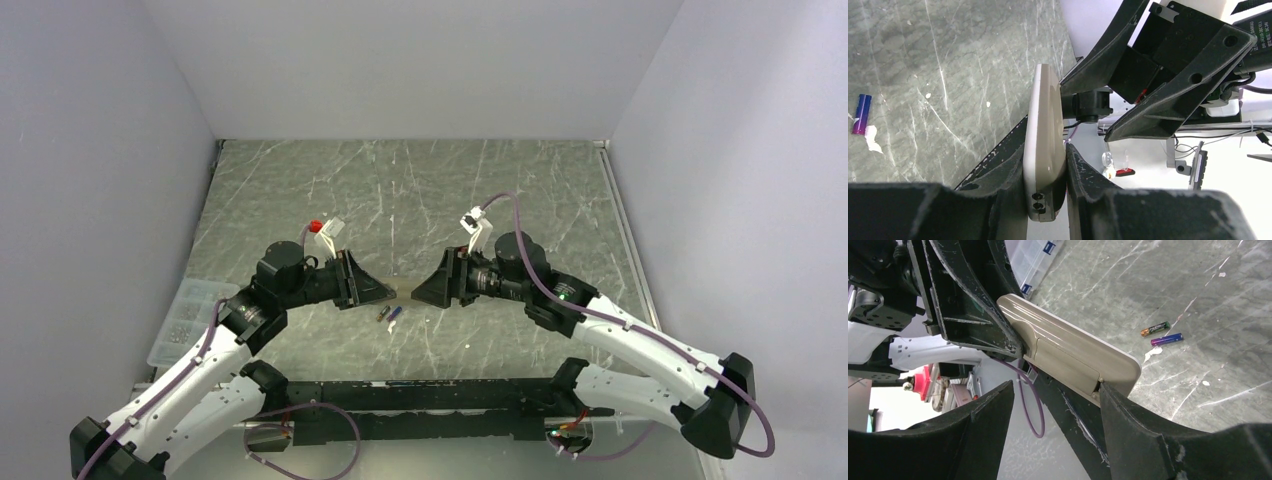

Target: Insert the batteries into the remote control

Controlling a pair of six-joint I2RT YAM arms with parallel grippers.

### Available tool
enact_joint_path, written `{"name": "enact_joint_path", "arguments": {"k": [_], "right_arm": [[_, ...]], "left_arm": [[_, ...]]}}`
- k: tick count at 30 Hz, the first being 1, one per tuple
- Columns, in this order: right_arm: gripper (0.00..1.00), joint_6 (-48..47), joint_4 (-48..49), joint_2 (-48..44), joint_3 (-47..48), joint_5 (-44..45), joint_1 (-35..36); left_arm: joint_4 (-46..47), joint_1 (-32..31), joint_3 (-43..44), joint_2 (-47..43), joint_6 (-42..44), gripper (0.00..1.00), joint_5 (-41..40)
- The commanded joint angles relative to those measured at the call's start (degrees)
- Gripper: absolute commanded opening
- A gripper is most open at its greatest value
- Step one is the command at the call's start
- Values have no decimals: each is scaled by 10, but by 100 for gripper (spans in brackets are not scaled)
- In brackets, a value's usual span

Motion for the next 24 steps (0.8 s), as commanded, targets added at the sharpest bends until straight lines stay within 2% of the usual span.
{"name": "enact_joint_path", "arguments": {"k": [1, 24], "right_arm": [[66, -6, -1, 8, 17, 22, 12], [67, -9, -74, 68, 77, 126, 75]], "left_arm": [[80, -4, 20, -7, -25, 0, 34], [62, -4, 32, -12, -16, 0, 30]]}}
